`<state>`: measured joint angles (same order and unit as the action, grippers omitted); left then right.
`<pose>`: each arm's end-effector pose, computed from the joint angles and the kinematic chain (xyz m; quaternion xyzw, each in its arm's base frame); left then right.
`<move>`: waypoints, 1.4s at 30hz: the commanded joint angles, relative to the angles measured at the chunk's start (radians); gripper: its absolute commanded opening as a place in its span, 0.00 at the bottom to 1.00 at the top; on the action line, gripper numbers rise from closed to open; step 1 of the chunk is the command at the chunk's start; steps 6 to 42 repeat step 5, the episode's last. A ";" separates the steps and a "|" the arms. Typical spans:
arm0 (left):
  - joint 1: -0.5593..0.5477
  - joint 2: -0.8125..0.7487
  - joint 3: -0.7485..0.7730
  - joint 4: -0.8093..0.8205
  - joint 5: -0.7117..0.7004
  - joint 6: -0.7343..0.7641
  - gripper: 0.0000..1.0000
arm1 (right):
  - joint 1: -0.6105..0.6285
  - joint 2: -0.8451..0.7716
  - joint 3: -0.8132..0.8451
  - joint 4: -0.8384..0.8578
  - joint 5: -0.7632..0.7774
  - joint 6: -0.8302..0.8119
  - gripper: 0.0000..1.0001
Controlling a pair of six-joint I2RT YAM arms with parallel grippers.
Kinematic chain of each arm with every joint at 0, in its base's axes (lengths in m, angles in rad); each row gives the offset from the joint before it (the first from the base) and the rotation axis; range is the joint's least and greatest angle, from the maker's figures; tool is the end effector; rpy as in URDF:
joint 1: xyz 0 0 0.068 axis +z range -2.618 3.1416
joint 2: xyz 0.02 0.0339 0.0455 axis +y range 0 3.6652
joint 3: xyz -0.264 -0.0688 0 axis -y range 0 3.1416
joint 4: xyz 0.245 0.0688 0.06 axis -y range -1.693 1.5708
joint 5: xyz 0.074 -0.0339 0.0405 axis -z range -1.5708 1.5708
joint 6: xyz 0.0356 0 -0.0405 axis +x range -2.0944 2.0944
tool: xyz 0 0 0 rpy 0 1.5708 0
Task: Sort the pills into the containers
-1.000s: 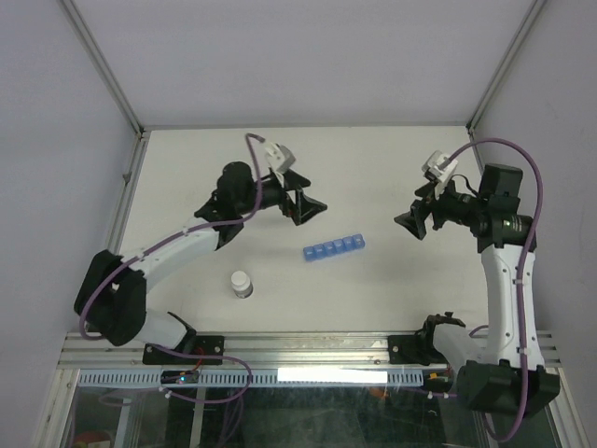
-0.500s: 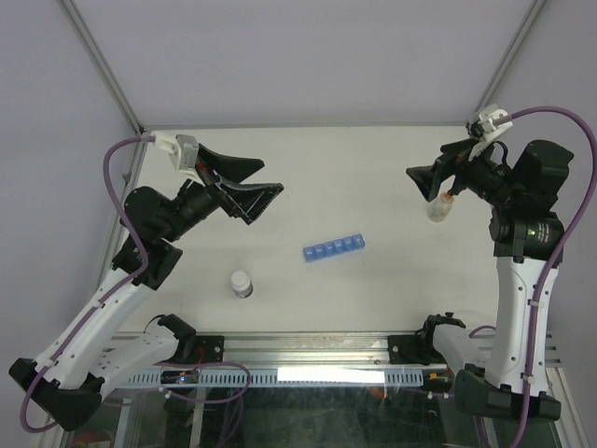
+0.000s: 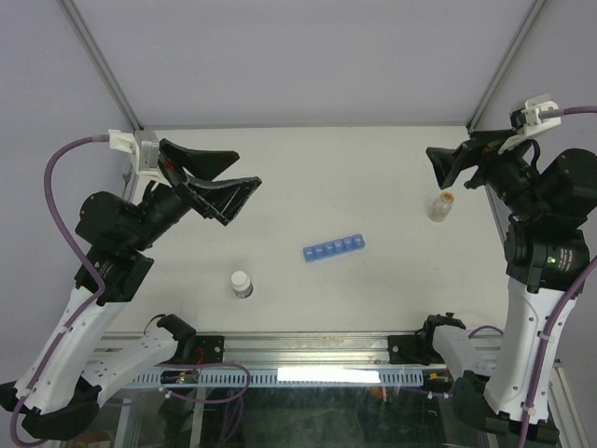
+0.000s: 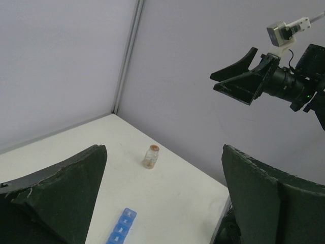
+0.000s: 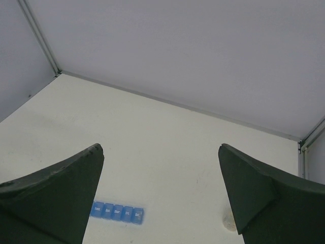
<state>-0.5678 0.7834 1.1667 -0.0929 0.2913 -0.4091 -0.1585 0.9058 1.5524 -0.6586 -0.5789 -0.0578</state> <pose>0.1136 -0.0846 0.4780 0.1629 0.5799 -0.4489 0.6600 0.1219 0.0002 0.5155 -0.1660 0.6910 0.1291 0.6916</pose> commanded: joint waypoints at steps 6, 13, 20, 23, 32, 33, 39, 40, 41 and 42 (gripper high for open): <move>0.003 -0.013 -0.009 -0.059 -0.036 0.069 0.99 | -0.042 -0.010 0.041 -0.011 -0.044 0.013 0.99; 0.003 -0.013 -0.009 -0.059 -0.036 0.069 0.99 | -0.042 -0.010 0.041 -0.011 -0.044 0.013 0.99; 0.003 -0.013 -0.009 -0.059 -0.036 0.069 0.99 | -0.042 -0.010 0.041 -0.011 -0.044 0.013 0.99; 0.003 -0.013 -0.009 -0.059 -0.036 0.069 0.99 | -0.042 -0.010 0.041 -0.011 -0.044 0.013 0.99; 0.003 -0.013 -0.009 -0.059 -0.036 0.069 0.99 | -0.042 -0.010 0.041 -0.011 -0.044 0.013 0.99; 0.003 -0.013 -0.009 -0.059 -0.036 0.069 0.99 | -0.042 -0.010 0.041 -0.011 -0.044 0.013 0.99; 0.003 -0.013 -0.009 -0.059 -0.036 0.069 0.99 | -0.042 -0.010 0.041 -0.011 -0.044 0.013 0.99; 0.003 -0.013 -0.009 -0.059 -0.036 0.069 0.99 | -0.042 -0.010 0.041 -0.011 -0.044 0.013 0.99; 0.003 -0.013 -0.009 -0.059 -0.036 0.069 0.99 | -0.042 -0.010 0.041 -0.011 -0.044 0.013 0.99; 0.003 -0.013 -0.009 -0.059 -0.036 0.069 0.99 | -0.042 -0.010 0.041 -0.011 -0.044 0.013 0.99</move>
